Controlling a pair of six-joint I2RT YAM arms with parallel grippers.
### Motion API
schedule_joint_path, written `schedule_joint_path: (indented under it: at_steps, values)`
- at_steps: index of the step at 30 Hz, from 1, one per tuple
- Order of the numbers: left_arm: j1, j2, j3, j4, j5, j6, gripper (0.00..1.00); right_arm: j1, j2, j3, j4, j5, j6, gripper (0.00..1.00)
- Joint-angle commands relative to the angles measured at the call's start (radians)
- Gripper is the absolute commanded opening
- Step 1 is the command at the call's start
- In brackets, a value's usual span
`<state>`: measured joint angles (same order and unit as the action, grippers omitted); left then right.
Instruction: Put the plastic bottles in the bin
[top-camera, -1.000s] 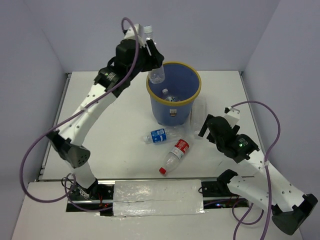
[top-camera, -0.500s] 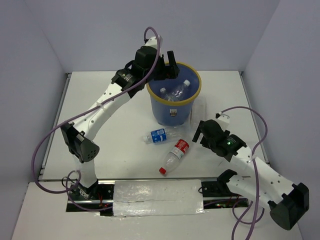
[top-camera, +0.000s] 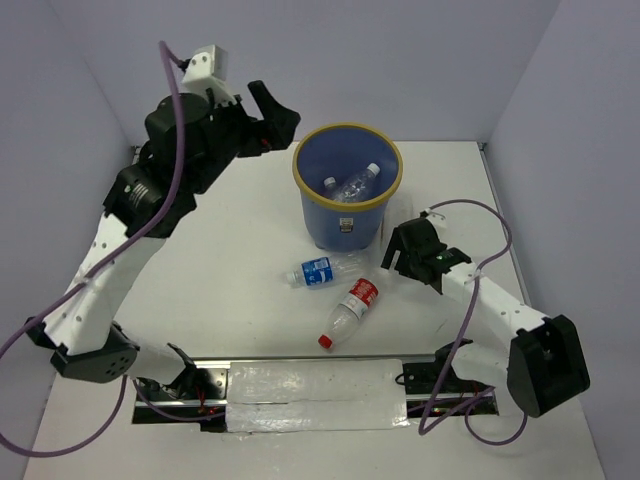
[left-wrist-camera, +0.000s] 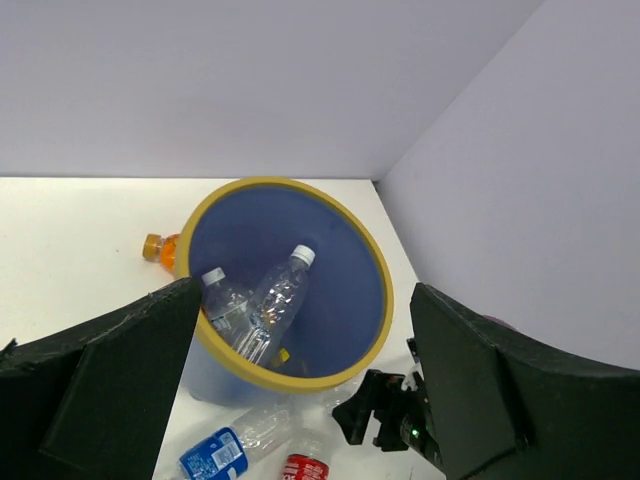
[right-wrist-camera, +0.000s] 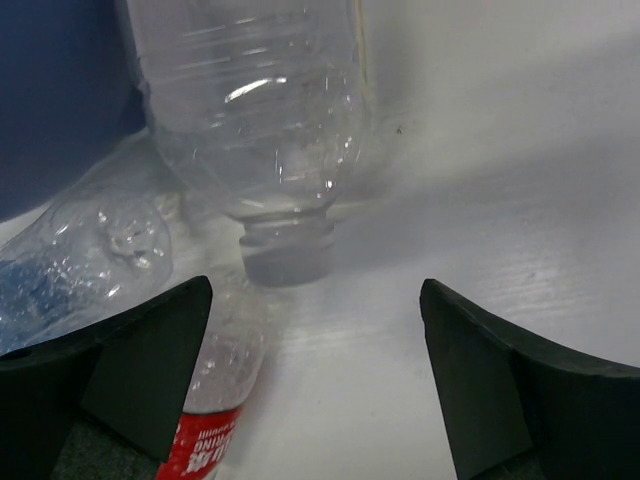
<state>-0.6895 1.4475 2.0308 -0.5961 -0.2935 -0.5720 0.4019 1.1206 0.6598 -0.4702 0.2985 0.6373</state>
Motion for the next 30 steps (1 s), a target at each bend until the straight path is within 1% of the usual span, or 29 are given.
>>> schedule_joint_path:
  at_steps: [1, 6, 9, 10, 12, 13, 15, 16, 17, 19, 20, 21, 23, 24, 25, 27, 29, 30]
  values:
    - [0.002, -0.019, -0.066, 0.005, -0.044, 0.009, 0.99, -0.031, 0.053, 0.001, 0.111, -0.056, -0.071, 0.89]
    - [0.004, -0.024, -0.095, -0.021, -0.052, -0.012, 0.99, -0.035, 0.166, 0.020, 0.163, -0.081, -0.087, 0.84]
    - [0.002, -0.013, -0.073, -0.056, -0.042, -0.023, 0.99, -0.034, 0.192, 0.026, 0.188, -0.090, -0.087, 0.76]
    - [0.002, -0.015, -0.073, -0.057, -0.039, -0.025, 0.99, -0.035, 0.206, 0.027, 0.191, -0.093, -0.085, 0.70]
    - [0.002, -0.021, -0.081, -0.053, -0.041, -0.023, 0.99, -0.035, 0.214, 0.032, 0.193, -0.082, -0.084, 0.62]
    - [0.002, -0.024, -0.087, -0.053, -0.047, -0.022, 0.99, -0.035, 0.209, 0.035, 0.191, -0.075, -0.080, 0.51]
    - [0.002, -0.029, -0.092, -0.051, -0.053, -0.019, 0.99, -0.035, 0.196, 0.040, 0.176, -0.053, -0.077, 0.40]
    - [0.002, -0.027, -0.096, -0.053, -0.053, -0.019, 0.99, -0.035, 0.185, 0.047, 0.163, -0.044, -0.079, 0.31]
    - [0.002, -0.026, -0.099, -0.059, -0.059, -0.017, 0.99, -0.034, 0.154, 0.055, 0.130, -0.023, -0.077, 0.28]
    - [0.002, -0.026, -0.113, -0.070, -0.067, -0.016, 0.99, -0.035, 0.110, 0.082, 0.085, 0.002, -0.083, 0.23]
    - [0.002, -0.026, -0.124, -0.074, -0.082, -0.015, 0.99, -0.035, 0.084, 0.093, 0.035, 0.017, -0.087, 0.23]
    - [0.002, -0.026, -0.135, -0.085, -0.090, -0.017, 0.99, -0.035, 0.024, 0.104, 0.009, 0.036, -0.088, 0.23]
    - [0.002, -0.030, -0.168, -0.102, -0.111, -0.023, 0.99, -0.047, -0.036, 0.148, -0.069, 0.080, -0.099, 0.20]
    - [0.004, -0.039, -0.206, -0.113, -0.117, -0.031, 0.99, -0.054, -0.091, 0.167, -0.094, 0.105, -0.109, 0.20]
    - [0.004, -0.045, -0.227, -0.119, -0.125, -0.034, 0.99, -0.058, -0.116, 0.210, -0.138, 0.117, -0.117, 0.20]
    - [0.005, -0.068, -0.274, -0.161, -0.194, -0.051, 0.99, -0.058, -0.172, 0.294, -0.175, 0.152, -0.136, 0.20]
    - [0.005, -0.097, -0.297, -0.185, -0.248, -0.051, 0.99, -0.058, -0.196, 0.358, -0.218, 0.172, -0.148, 0.19]
    - [0.010, -0.110, -0.311, -0.204, -0.281, -0.051, 0.99, -0.058, -0.205, 0.426, -0.229, 0.186, -0.157, 0.19]
